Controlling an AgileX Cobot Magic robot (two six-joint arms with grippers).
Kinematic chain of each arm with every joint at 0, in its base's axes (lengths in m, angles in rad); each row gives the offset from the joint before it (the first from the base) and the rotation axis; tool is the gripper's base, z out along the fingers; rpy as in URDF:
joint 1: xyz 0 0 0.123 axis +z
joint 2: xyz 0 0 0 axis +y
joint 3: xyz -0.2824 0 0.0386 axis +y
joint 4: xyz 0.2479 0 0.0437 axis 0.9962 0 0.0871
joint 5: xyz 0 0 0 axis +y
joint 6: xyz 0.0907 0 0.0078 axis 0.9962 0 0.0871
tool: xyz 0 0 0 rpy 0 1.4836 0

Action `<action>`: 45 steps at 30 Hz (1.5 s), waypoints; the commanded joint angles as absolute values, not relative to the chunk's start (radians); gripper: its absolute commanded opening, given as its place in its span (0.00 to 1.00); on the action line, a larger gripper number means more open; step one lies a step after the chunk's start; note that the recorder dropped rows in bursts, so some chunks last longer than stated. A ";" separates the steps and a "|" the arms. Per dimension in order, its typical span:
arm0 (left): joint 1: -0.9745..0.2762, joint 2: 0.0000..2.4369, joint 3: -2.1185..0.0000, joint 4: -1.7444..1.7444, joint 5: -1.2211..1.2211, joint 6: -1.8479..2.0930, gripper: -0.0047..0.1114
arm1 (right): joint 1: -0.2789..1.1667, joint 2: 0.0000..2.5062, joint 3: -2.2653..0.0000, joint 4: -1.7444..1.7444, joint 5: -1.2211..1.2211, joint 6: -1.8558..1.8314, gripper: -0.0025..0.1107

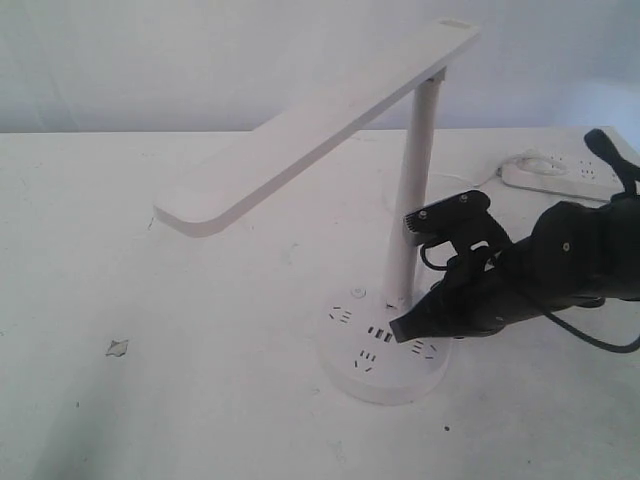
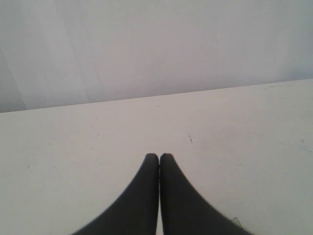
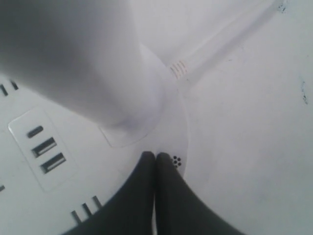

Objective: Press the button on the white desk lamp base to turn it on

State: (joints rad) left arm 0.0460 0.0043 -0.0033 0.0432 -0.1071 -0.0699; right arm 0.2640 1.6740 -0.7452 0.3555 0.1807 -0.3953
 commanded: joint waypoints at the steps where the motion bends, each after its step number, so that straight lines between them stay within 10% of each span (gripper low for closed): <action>1: 0.048 0.000 0.000 0.039 -0.104 -0.071 0.04 | 0.259 1.694 -0.744 0.355 0.176 -0.408 0.02; 29: 0.048 0.000 0.000 0.039 -0.104 -0.071 0.04 | 0.259 1.824 -0.744 -0.019 0.431 -0.133 0.02; 45: 0.048 0.000 0.000 0.039 -0.104 -0.071 0.04 | 0.261 1.384 -0.744 0.196 0.368 -0.383 0.02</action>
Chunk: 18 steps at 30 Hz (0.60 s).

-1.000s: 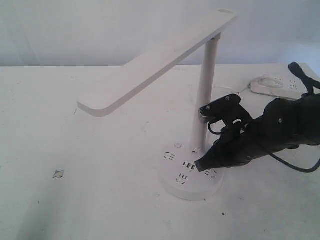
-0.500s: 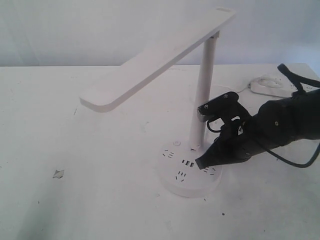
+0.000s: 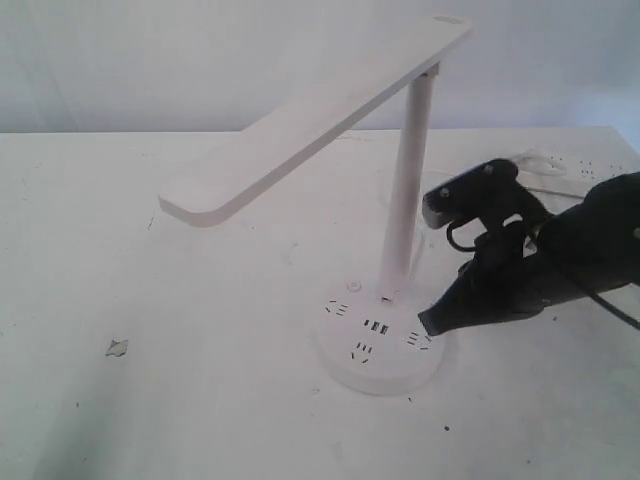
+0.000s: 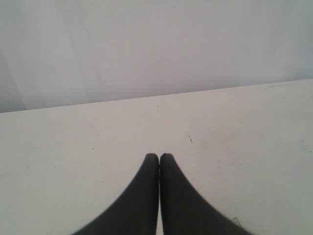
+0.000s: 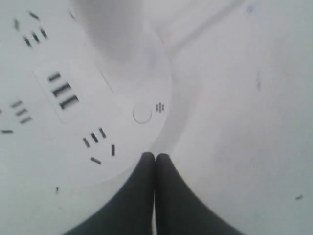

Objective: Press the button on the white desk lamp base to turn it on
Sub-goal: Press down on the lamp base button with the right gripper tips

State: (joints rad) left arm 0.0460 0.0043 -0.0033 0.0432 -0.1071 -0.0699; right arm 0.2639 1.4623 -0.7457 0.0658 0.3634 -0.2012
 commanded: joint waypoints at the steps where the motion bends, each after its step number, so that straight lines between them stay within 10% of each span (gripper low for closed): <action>1: 0.048 0.000 0.000 0.039 -0.104 -0.071 0.04 | 0.261 1.374 -0.744 0.269 0.373 -0.461 0.02; 18: 0.048 0.000 0.000 0.039 -0.104 -0.071 0.04 | 0.261 1.560 -0.744 0.707 0.324 -0.907 0.02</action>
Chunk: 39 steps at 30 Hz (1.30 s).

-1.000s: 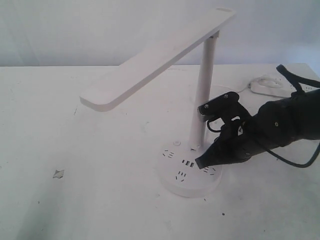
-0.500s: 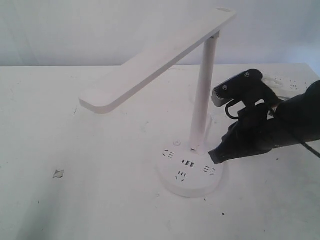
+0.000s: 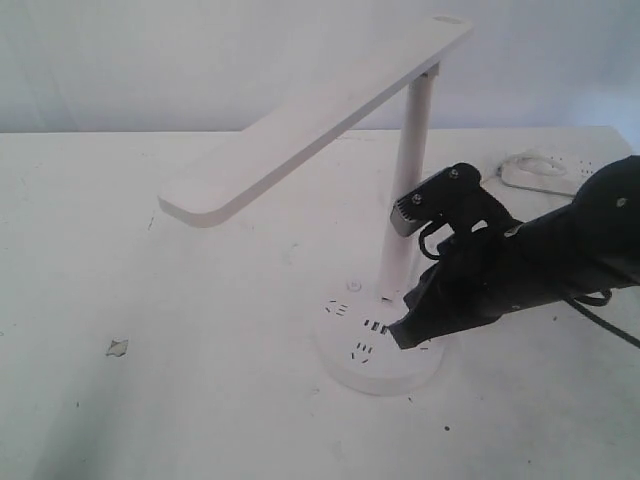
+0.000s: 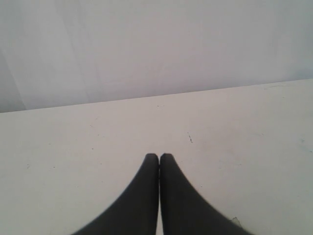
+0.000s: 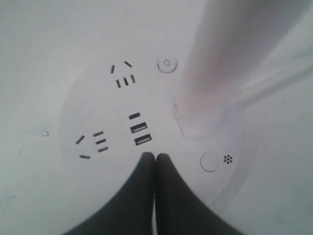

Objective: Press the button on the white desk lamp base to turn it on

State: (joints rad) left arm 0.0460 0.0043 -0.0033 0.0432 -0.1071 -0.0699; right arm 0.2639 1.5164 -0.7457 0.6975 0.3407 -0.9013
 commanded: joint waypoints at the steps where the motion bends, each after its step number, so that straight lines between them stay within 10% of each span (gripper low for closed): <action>1: 0.048 0.000 0.000 0.039 -0.104 -0.071 0.04 | 0.261 1.575 -0.744 0.707 0.315 -0.907 0.02; 39: 0.048 0.000 0.000 0.039 -0.104 -0.071 0.04 | 0.261 1.667 -0.697 0.707 0.066 -0.773 0.02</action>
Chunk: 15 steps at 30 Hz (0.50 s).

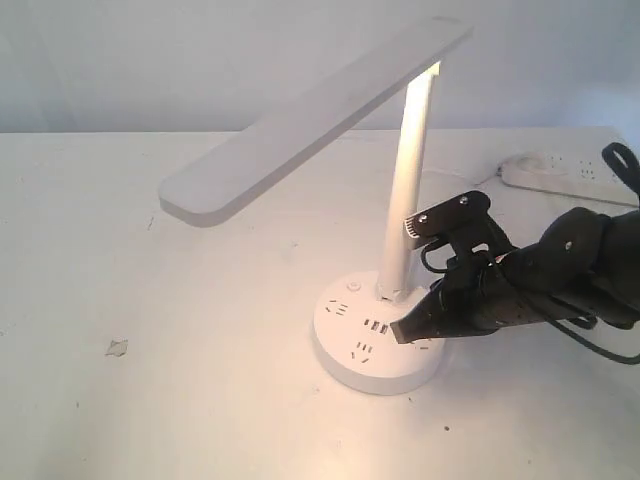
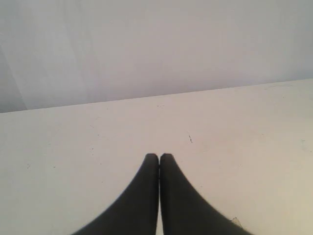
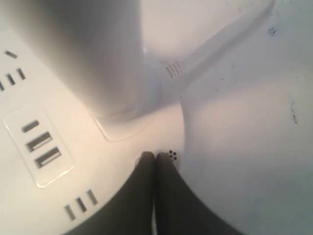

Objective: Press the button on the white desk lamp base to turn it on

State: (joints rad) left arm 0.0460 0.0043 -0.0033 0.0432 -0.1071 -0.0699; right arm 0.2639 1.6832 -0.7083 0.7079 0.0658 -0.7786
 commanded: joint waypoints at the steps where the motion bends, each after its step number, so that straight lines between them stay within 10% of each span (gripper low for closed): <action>1: 0.048 0.000 0.000 0.039 -0.104 -0.071 0.04 | 0.261 1.658 -0.697 0.707 0.068 -0.773 0.02; 15: 0.048 0.000 0.000 0.039 -0.104 -0.071 0.04 | 0.261 1.285 -0.616 0.710 0.109 -0.691 0.02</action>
State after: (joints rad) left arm 0.0460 0.0043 -0.0033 0.0432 -0.1071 -0.0699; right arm 0.2639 1.3656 -0.6514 0.7079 0.1227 -0.7308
